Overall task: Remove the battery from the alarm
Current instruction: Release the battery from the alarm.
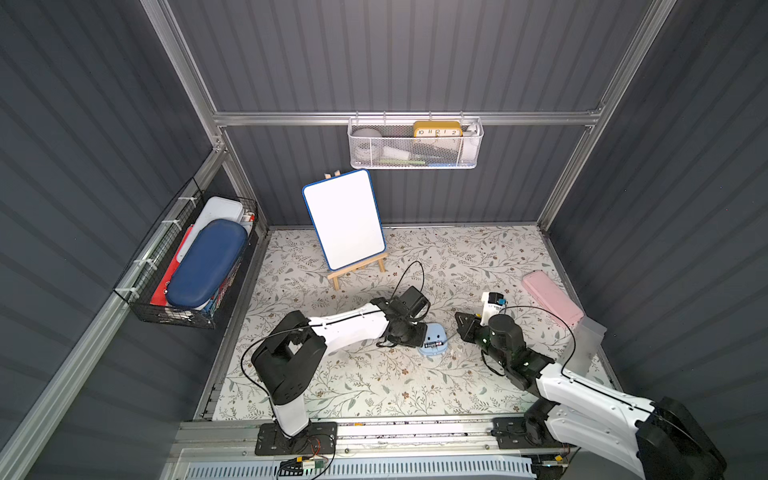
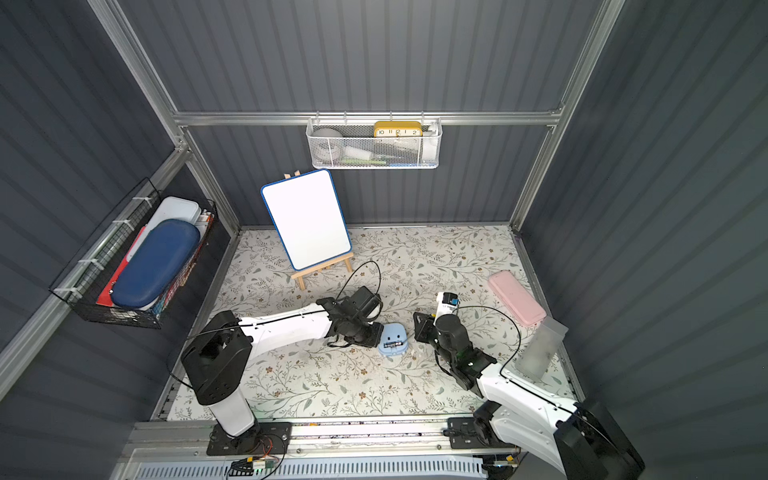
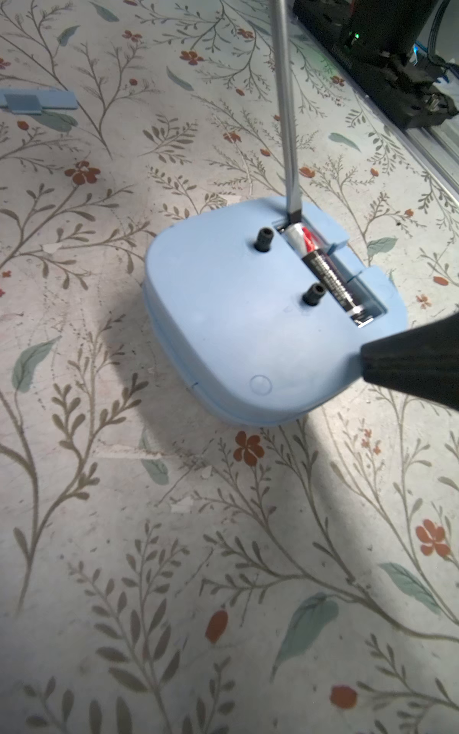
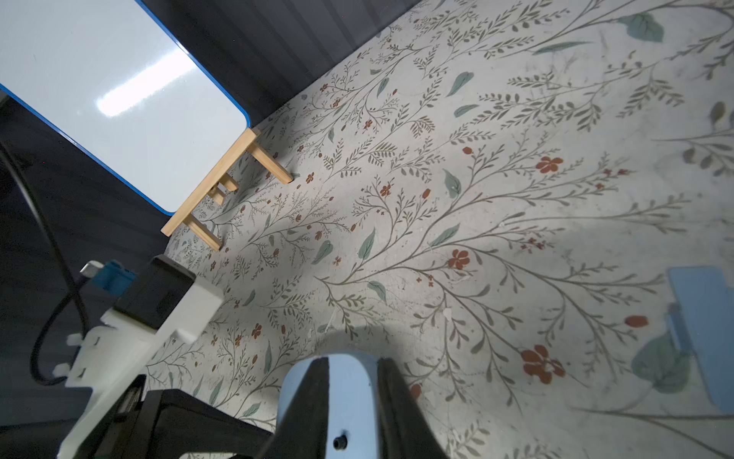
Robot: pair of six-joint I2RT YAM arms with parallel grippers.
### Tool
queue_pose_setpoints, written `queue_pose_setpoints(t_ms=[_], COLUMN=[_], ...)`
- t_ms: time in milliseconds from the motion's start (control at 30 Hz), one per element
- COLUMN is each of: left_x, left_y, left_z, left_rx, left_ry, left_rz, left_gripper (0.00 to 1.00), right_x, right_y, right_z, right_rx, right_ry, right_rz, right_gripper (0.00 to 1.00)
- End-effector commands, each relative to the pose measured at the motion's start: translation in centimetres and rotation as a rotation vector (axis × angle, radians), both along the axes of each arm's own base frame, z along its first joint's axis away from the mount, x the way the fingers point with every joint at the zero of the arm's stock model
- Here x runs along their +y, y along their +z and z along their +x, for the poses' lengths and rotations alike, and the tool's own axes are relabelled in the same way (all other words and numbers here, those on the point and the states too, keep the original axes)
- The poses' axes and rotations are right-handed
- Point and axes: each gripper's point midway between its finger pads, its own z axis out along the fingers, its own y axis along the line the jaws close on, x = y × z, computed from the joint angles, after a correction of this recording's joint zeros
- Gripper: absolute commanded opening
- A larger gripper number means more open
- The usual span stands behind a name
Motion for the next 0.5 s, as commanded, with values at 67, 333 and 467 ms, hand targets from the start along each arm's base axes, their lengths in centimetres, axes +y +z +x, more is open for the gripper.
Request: queue_pose_setpoints(t_ms=[67, 333, 467], left_x=[3.01, 2.97, 2.93], left_y=[-4.84, -5.01, -4.94], left_z=[-1.99, -1.95, -1.94], left_rx=[0.094, 0.092, 0.090], left_ry=[0.002, 0.002, 0.002], left_rz=[0.167, 0.167, 0.164], left_gripper=[0.00, 0.00, 0.00], right_x=[0.39, -0.23, -0.40], right_y=[-1.84, -2.19, -2.45], right_z=[-0.92, -0.65, -0.46], right_rx=[0.073, 0.083, 0.091], right_ry=[0.035, 0.016, 0.011], right_rz=[0.052, 0.101, 0.144], right_gripper=[0.00, 0.00, 0.00])
